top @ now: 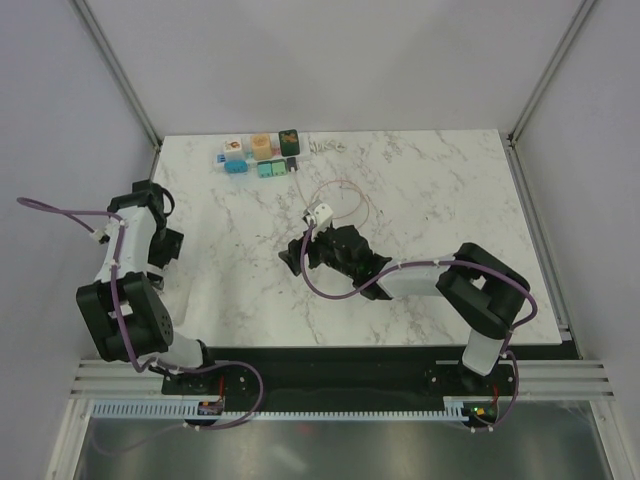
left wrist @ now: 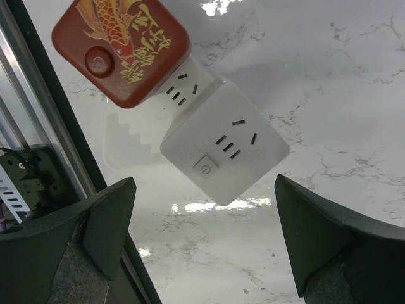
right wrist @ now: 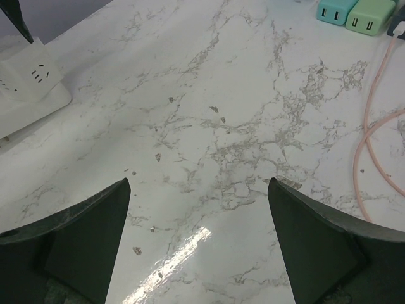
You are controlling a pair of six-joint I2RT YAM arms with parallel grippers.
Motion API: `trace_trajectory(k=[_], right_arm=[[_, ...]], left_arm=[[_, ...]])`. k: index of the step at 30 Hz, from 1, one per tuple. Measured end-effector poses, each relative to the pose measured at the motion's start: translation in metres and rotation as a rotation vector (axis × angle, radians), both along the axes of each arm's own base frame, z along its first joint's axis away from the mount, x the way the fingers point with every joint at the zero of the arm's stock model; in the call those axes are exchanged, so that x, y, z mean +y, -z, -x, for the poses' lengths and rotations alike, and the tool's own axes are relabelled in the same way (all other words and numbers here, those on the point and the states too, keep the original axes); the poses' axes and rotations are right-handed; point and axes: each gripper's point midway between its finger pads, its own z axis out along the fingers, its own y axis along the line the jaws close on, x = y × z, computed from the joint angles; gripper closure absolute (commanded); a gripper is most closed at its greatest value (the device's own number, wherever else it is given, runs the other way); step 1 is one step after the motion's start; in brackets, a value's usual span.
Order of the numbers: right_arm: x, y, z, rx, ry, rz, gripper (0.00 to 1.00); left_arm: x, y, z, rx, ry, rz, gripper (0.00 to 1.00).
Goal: Pull the plug off the socket
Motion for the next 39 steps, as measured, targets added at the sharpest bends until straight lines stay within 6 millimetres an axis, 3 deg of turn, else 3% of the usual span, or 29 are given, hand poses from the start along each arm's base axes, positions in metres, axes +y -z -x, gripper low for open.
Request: trace_trajectory(k=[12,27,33,35,37,39], right_arm=[[0.005,-0.002,-0.006,-0.005,0.005,0.004,0.02],[0.004,0.001,-0.005,0.003,0.006,0.015,0.02],[0.004,0.001,-0.006,0.003,0.010,0.016,0.02],[0.004,0.001,-0.006,0.003,0.012,0.017,0.02],[0.003,0.002,-0.006,0.004,0.013,0.018,0.02],[0.003,0.002,-0.006,0.004,0.013,0.018,0.02]], left_arm=[[0.002,0.013,-0.020,0.004,-0.084,0.087,0.00],[0.005,0.025,-0.014,0.020,-0.264,0.154,0.05],[0.001,0.036,-0.011,0.023,-0.276,0.168,0.20],[-0.003,0.041,-0.007,0.028,-0.279,0.183,0.28],[-0.006,0.043,-0.004,0.021,-0.279,0.191,0.42],[-0.009,0.042,0.001,0.012,-0.275,0.193,0.48]])
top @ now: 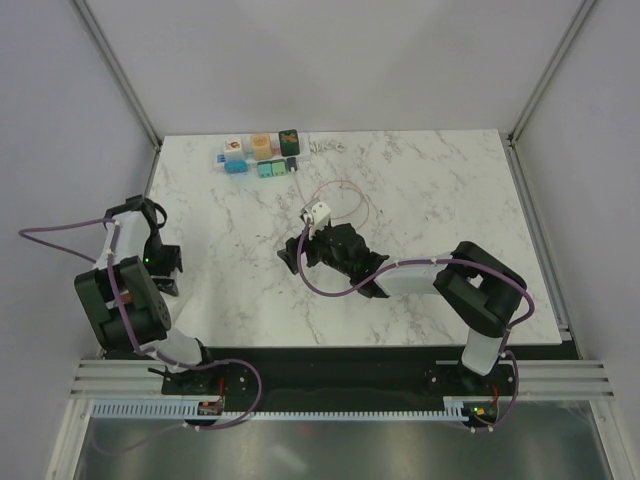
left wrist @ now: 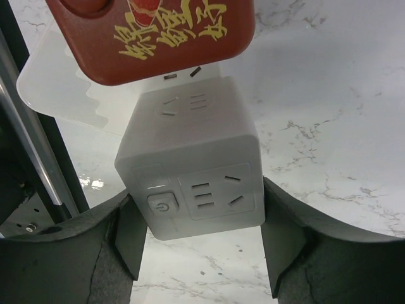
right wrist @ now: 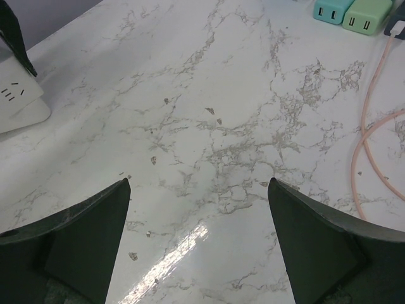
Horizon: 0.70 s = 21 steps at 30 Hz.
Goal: Pull the plug off the socket
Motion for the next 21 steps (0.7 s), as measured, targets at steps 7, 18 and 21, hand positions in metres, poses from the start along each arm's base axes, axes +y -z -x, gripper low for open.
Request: trace_trajectory(k=[7,18,21], right_arm=[[0.000,0.000,0.000,0.000,0.001,0.001,0.02],[-0.003,0.002,-0.003,0.000,0.026,0.010,0.02],[-0.006,0.003,-0.006,-0.001,0.047,0.018,0.02]], left_arm=[[-0.014,-0.004,0.016,-0.043,0.036,-0.015,0.72],[-0.084,-0.020,0.009,-0.153,0.332,-0.030,0.82],[-0.111,-0.015,0.009,-0.143,0.417,-0.018,0.81]])
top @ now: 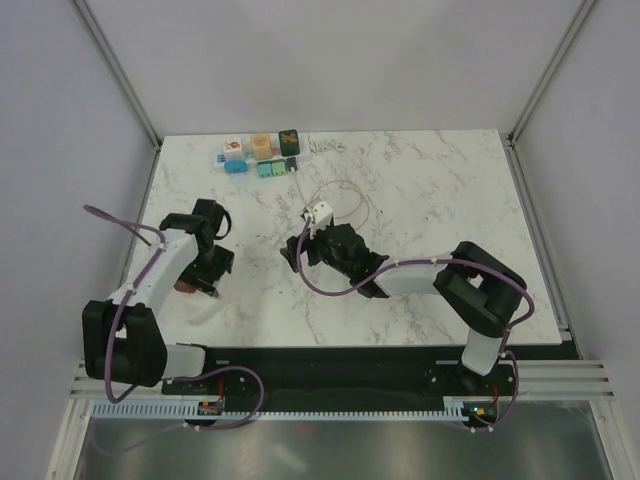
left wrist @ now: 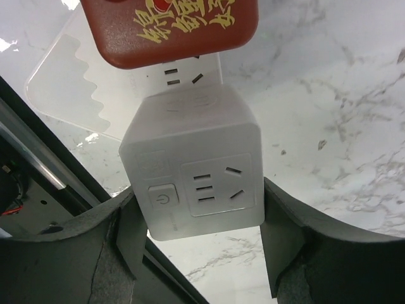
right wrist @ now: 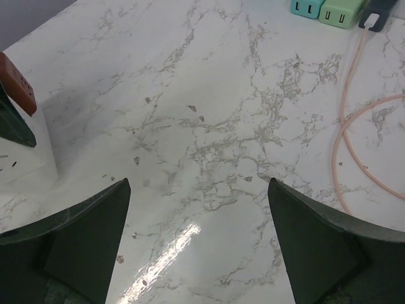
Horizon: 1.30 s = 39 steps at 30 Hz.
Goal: Pull the plug off the socket
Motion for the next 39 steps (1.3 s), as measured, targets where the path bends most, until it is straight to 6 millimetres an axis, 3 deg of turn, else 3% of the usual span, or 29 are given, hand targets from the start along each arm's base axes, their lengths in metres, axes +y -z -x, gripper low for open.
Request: trace_trajectory(k=[2,8,11,12,14,21,26,31,39], right_arm=[[-0.003,0.001,-0.003,-0.004,0.019,0.007,0.02],[-0.010,0.005,-0.006,-0.006,0.057,0.026,0.02],[-0.012,0.006,-0.007,-0.006,0.063,0.033,0.02],[-0.012,0.007,-0.007,-0.006,0.065,0.035,0.02],[-0.013,0.008,-0.007,-0.007,0.070,0.041,0.02],[-0.016,0.012,-0.007,-0.002,0.078,0.052,0.02],[-0.014,0.014,-0.004,0.008,0.058,0.056,0.02],[-0.005,0.018,0.010,0.040,-0.031,0.054,0.02],[0.034,0.010,0.058,0.071,-0.301,-0.003,0.02]], left_arm=[[-0.017,0.005,0.002,0.020,0.052,-0.009,0.78],[-0.065,0.016,0.013,0.090,0.206,-0.046,0.53],[-0.084,0.016,0.013,0.080,0.260,-0.047,0.34],[-0.088,0.015,0.014,0.078,0.274,-0.046,0.17],[-0.094,0.016,0.013,0.072,0.283,-0.036,0.01],[-0.104,0.005,-0.004,-0.002,0.308,-0.013,0.00],[-0.095,-0.034,-0.009,-0.162,0.367,-0.014,0.00],[-0.081,-0.080,0.005,-0.351,0.400,0.010,0.00],[-0.048,-0.100,0.040,-0.498,0.419,0.001,0.00]])
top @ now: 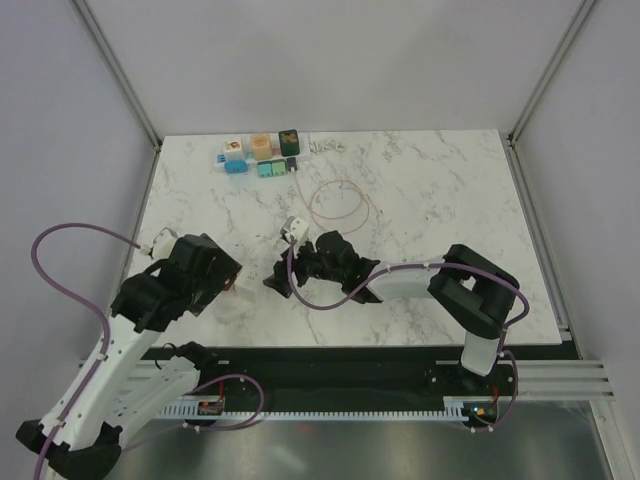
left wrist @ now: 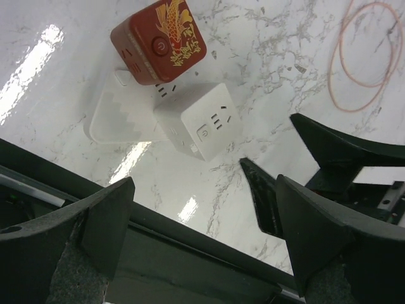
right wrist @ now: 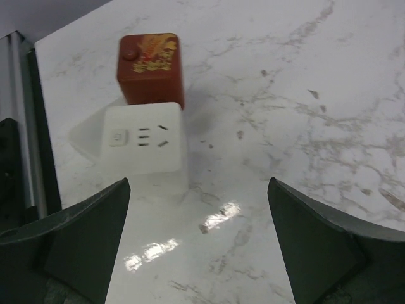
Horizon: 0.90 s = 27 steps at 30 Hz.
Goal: Pull the plug off the socket
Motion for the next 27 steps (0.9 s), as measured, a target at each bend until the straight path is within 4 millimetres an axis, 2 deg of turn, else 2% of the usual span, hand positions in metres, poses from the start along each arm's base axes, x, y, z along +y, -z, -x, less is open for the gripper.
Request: trace_trajectory(k=[4,6,8,13,17,25,27], right_arm=[[0.034,-0.007,0.035,-0.013,-0.133,-0.014,0.02],[0.043,-0.009,0.049,-0.012,-0.183,-0.021,0.02],[0.047,-0.007,0.053,-0.006,-0.207,-0.023,0.02],[0.067,-0.002,0.045,-0.007,-0.212,-0.013,0.02],[0.079,0.012,0.045,-0.020,-0.189,0.046,0.02],[0.080,0.036,0.042,-0.014,-0.141,0.142,0.03],[0.080,0.040,0.039,-0.009,-0.131,0.156,0.08]], left_arm=[[0.003,-0.010,0.008,-0.063,0.043,0.013,0.00],[0.004,-0.011,0.013,-0.085,0.061,0.025,0.00],[0.003,-0.008,0.018,-0.091,0.083,0.034,0.00],[0.000,-0.006,0.020,-0.088,0.118,0.036,0.00],[-0.004,-0.005,0.019,-0.082,0.142,0.039,0.01],[-0.007,-0.003,0.018,-0.080,0.161,0.043,0.02],[-0.007,-0.002,0.018,-0.079,0.161,0.042,0.06]])
